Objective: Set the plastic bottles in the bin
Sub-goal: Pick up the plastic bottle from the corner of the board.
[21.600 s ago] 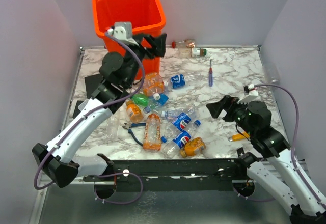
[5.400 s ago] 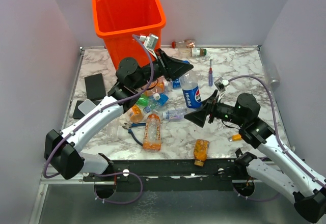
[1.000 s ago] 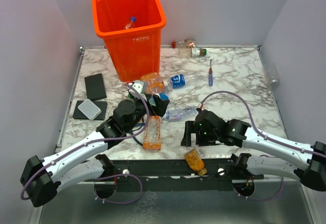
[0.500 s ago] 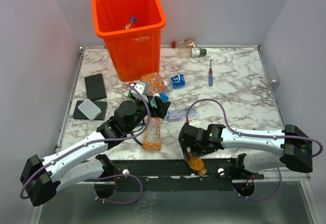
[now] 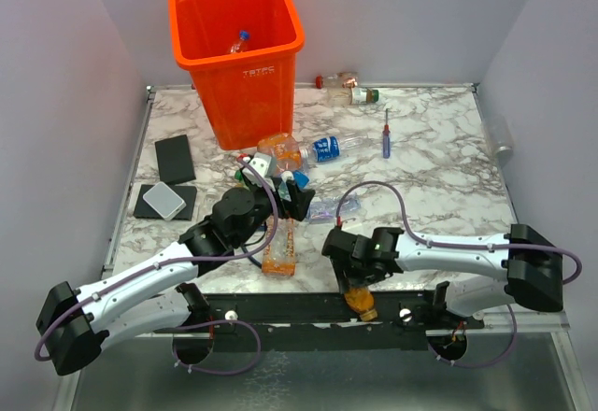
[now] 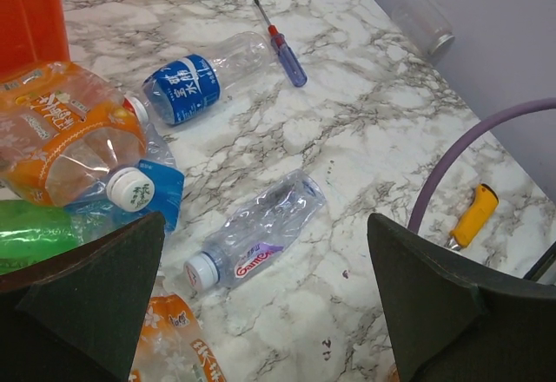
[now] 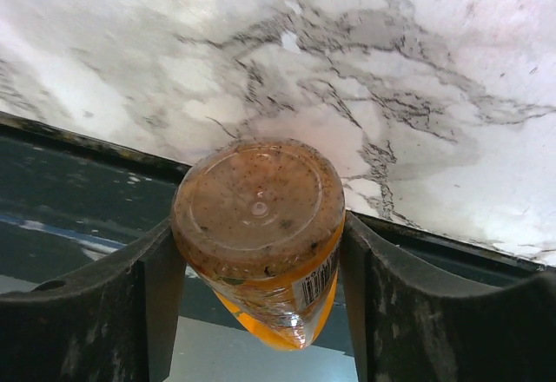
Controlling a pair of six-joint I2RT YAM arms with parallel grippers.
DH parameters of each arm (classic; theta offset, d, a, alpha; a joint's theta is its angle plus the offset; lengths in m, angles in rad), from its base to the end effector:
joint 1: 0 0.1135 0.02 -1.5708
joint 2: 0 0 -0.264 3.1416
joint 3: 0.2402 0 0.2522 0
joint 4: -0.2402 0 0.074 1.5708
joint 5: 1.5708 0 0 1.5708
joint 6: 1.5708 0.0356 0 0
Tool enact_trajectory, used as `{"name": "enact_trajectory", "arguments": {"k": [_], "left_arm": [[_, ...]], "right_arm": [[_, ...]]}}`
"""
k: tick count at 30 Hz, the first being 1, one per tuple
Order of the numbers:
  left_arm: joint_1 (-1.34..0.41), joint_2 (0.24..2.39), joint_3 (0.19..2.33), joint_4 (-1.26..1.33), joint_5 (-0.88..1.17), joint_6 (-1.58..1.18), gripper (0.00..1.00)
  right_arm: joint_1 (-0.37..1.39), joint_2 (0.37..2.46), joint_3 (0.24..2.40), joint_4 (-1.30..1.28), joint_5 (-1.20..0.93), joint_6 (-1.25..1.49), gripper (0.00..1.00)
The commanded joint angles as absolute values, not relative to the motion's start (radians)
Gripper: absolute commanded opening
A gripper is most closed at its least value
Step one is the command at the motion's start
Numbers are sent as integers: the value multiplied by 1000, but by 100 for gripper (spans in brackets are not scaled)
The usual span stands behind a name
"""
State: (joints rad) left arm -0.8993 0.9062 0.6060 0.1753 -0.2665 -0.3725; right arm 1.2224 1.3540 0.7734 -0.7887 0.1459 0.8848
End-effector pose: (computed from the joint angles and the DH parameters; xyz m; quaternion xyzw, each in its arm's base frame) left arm 0.1420 -0.1636 0.2927 0.1086 0.7405 -0.3093 0.5867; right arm 0.0809 0.2076 0.1801 -0.1595 0.9794 0.0513 0.1126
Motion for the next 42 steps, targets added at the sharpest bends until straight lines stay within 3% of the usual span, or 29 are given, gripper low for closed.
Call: {"name": "enact_trajectory", "arguments": {"k": [1, 4, 9, 15, 18, 28, 40, 42], "left_arm": [[-917, 886, 624, 160, -330, -351, 99], [-917, 868, 611, 191, -360, -358, 99], [-917, 777, 566, 305, -419, -420, 99], [-915, 651, 524, 464, -335, -498, 99], [-914, 646, 535, 470, -227, -491, 99], [-913, 813, 571, 583, 201, -574, 99], [-914, 882, 572, 729, 318, -672, 99], [-914, 902, 575, 743, 329, -687, 85]], "right_arm": [[1231, 1295, 891, -805, 258, 924, 51], [1229, 1247, 981, -756, 354, 914, 43], [1180, 1150, 1011, -523, 544, 896, 38], [1161, 887, 683, 239, 686, 758, 37], [1154, 826, 609, 441, 737, 689, 37], [1150, 723, 475, 789, 663, 695, 36], [1136, 757, 486, 811, 552, 729, 36], [1126, 766, 486, 829, 507, 746, 36]]}}
